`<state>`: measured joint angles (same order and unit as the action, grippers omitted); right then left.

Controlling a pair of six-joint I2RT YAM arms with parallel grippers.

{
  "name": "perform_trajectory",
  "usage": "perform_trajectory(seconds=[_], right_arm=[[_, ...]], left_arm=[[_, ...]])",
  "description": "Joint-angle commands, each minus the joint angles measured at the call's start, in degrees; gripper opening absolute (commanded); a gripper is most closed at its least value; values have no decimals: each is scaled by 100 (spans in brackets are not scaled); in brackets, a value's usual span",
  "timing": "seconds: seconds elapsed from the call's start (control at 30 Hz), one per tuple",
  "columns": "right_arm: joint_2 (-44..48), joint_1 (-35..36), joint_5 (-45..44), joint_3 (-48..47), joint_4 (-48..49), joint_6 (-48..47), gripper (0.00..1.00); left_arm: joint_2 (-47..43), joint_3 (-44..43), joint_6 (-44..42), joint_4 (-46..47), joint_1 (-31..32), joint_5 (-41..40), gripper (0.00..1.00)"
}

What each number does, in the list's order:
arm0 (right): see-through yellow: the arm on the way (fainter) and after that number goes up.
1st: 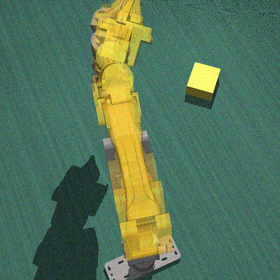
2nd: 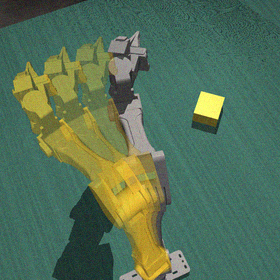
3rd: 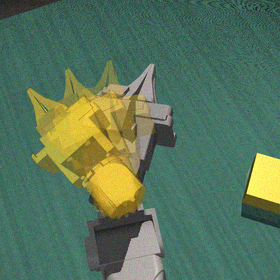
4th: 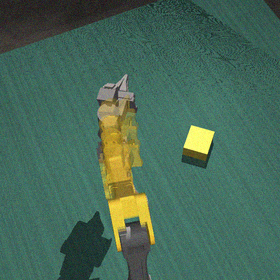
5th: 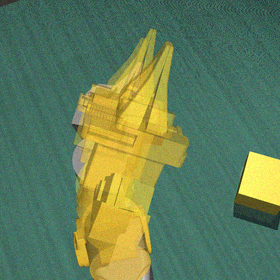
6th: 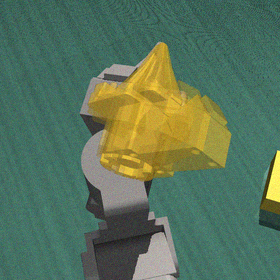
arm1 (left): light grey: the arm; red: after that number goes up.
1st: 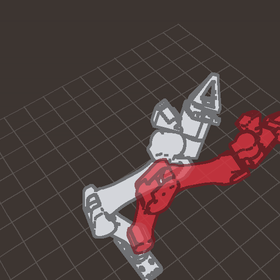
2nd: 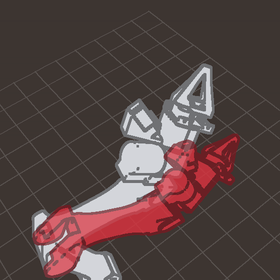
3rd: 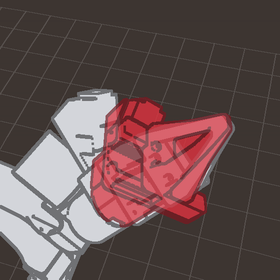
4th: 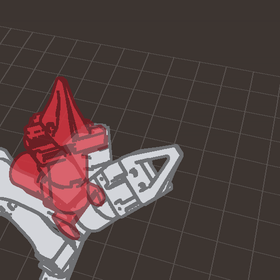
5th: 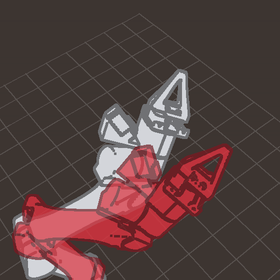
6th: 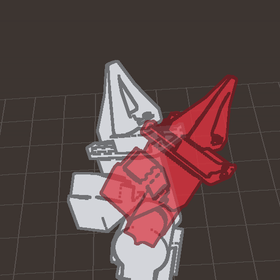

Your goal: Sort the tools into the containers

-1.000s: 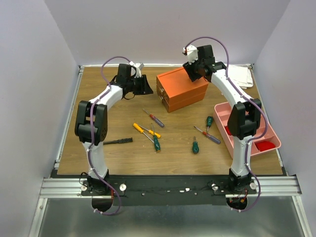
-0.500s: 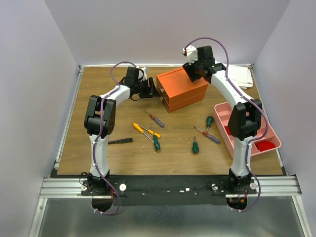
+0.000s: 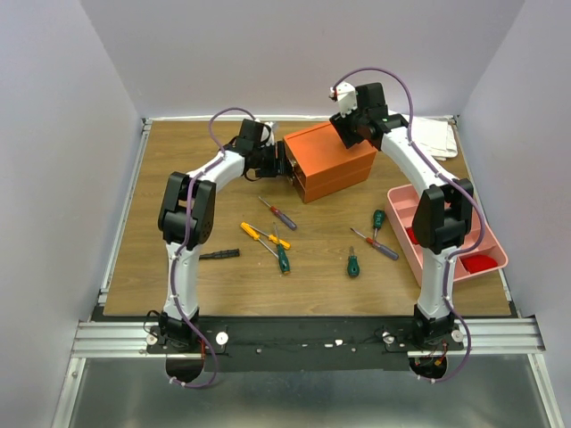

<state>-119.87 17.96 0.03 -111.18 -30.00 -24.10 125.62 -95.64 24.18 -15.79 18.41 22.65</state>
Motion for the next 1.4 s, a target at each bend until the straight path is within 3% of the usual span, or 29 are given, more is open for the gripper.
perform_trajectory(seconds=[0.0,0.4,0.67,0.77,0.9,0.93,1.03,1.2,1.37], right_arm=[[-300,41,-205,175,-885,-121,65],[-361,41,-153,96,-911,-95,66],[-317,41,-170,87,-903,-104,66],[-273,41,-188,149,-894,-130,66],[-229,33,-179,201,-885,-148,67],[-238,41,-179,202,-894,-148,67],[-247,41,-179,175,-885,-139,67],[-273,41,-170,87,-894,-148,68],[-229,33,-179,166,-902,-148,68]], left_arm=[[-389,289,-695,-688,-109,-806,68],[-1417,1345,-1038,-829,-707,-912,69],[-1980,1267,-1337,-389,-751,194,71],[-2217,1214,-1933,-652,-883,773,71],[-2577,1389,-3741,-1913,-1077,1960,69],[-2700,1416,-4920,-2249,-1077,2093,69],[-2719,1433,-7147,-3753,-1042,2375,66],[-2543,1591,-9070,-4801,-858,1894,59],[-2710,2224,-9809,-4100,-401,1268,58]])
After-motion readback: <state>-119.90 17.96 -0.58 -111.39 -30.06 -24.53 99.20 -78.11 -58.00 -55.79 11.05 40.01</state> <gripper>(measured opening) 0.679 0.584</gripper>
